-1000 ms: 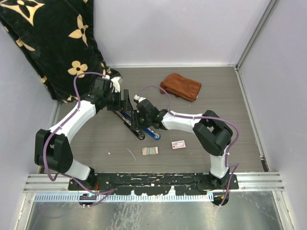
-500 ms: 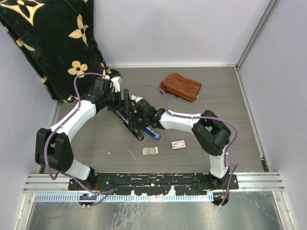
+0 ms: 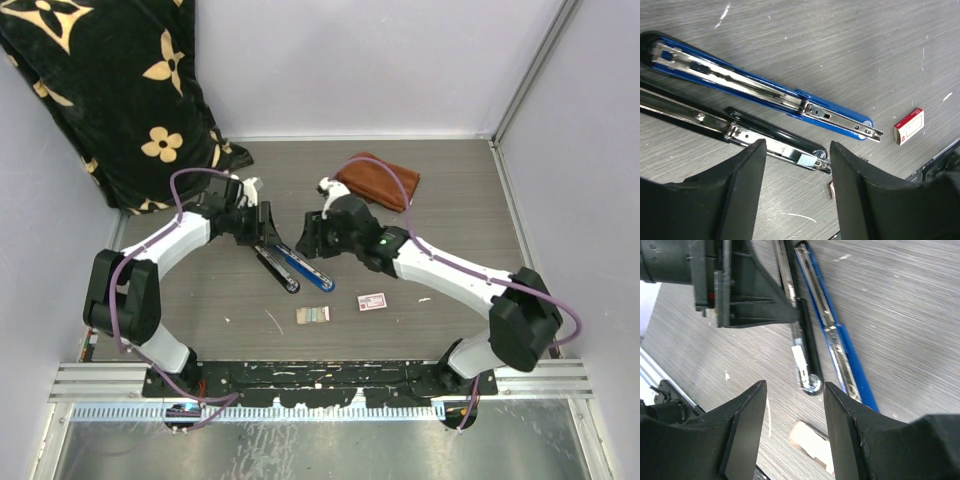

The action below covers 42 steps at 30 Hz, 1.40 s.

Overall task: Load the staples into the stapler
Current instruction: Adjust the staple in the stapler.

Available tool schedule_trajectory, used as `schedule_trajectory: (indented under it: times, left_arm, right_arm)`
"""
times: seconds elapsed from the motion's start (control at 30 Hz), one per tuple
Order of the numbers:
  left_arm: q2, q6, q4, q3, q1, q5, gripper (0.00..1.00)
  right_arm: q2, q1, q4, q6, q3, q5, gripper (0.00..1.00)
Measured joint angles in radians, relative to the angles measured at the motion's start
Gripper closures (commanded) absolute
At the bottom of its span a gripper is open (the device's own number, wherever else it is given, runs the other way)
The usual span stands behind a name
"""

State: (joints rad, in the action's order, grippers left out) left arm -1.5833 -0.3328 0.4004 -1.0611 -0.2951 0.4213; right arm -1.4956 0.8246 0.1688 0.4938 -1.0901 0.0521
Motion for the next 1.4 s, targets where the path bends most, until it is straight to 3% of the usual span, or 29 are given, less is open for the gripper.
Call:
schedule_trajectory:
  times: [0.3, 0.63, 1.4]
  left_arm:
    - [-0.032, 0.035, 0.008, 0.001, -0.063, 0.010, 0.64]
    - [-0.032, 0.063, 0.056, 0.039, -0.065, 0.008, 0.72]
    - [-0.068, 0.084, 0.064, 0.039, -0.084, 0.011, 0.74]
  right_arm:
    - [0.087, -0.076, 0.004, 0.009, 0.216, -0.002, 0.45]
    - [0.092, -0.076, 0.009, 0.014, 0.249, 0.014, 0.45]
    - [0.163, -0.076, -0.003, 0.054, 0.306, 0.016, 0.45]
